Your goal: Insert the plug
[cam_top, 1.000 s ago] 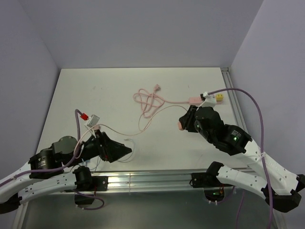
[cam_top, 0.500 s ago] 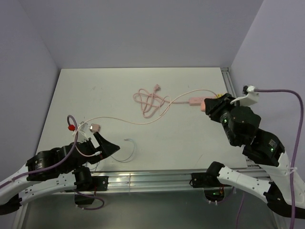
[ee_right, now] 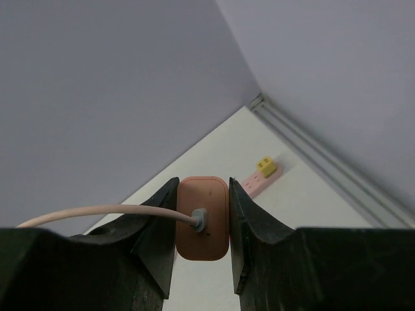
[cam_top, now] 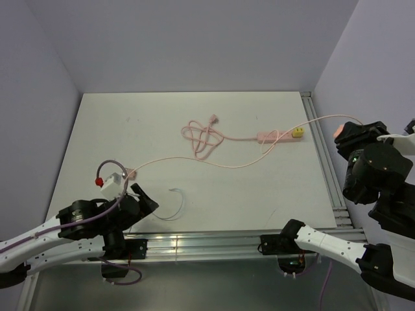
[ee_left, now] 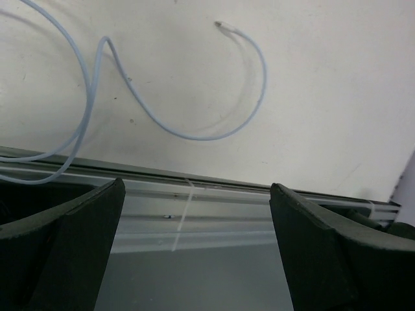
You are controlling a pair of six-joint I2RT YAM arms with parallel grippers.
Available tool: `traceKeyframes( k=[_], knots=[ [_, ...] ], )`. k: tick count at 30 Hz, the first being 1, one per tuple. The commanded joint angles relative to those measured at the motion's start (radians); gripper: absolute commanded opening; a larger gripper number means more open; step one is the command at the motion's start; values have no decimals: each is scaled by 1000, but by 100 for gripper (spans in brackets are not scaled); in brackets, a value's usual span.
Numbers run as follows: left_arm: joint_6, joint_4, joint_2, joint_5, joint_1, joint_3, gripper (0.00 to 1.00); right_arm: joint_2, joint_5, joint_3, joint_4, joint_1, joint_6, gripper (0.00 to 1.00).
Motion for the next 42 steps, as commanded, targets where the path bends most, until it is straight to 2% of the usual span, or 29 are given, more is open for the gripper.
traceKeyframes(
  k=[1,3,4,6,7,8,10,12,13,16,17,18,19,22,24,25,28,31,37,42],
  knots=[
    [0,51,21,-9,3,-65,99,-1,211,62,6,-18,-102,0],
    [48,146,51,42,3,-133,99,-19,236,76,101,-25,-219,0],
    [139,285,101,66,3,-156,99,-32,248,70,222,-23,-338,0],
    [194,376,181,104,30,-197,99,-81,288,15,404,-23,-499,0],
    [262,421,277,163,55,-199,99,-97,302,-1,582,-25,-659,0],
    [299,491,326,190,91,-199,99,-114,334,-10,655,-22,-732,0],
    [379,547,441,245,208,-187,99,-118,347,5,735,-19,-834,0],
    [416,579,489,226,271,-149,99,-104,310,55,691,-15,-819,0],
    [434,591,540,180,320,-104,99,-79,346,82,645,-6,-831,0],
    [476,602,568,140,345,-55,100,-104,339,54,781,-5,-947,0],
    [494,587,610,126,378,-34,100,-116,336,44,887,-5,-1022,0],
    [496,566,633,112,401,-11,100,-134,335,40,916,-5,-1043,0],
    [507,556,652,123,462,21,100,-144,333,59,924,-3,-1054,0],
    [560,579,687,114,548,42,99,-164,339,112,918,4,-1077,0],
    [600,610,697,141,669,42,100,-171,347,129,925,12,-1110,0],
    [623,631,706,194,767,39,99,-174,344,136,928,14,-1113,0],
    [657,631,729,199,893,71,100,-177,356,126,924,21,-1140,0],
    [643,616,732,210,946,103,100,-193,354,100,907,27,-1117,0],
    [643,537,723,109,960,181,100,-211,397,50,879,58,-1109,0],
    [600,498,718,63,1030,175,100,-220,422,117,797,104,-1052,0]
  ],
)
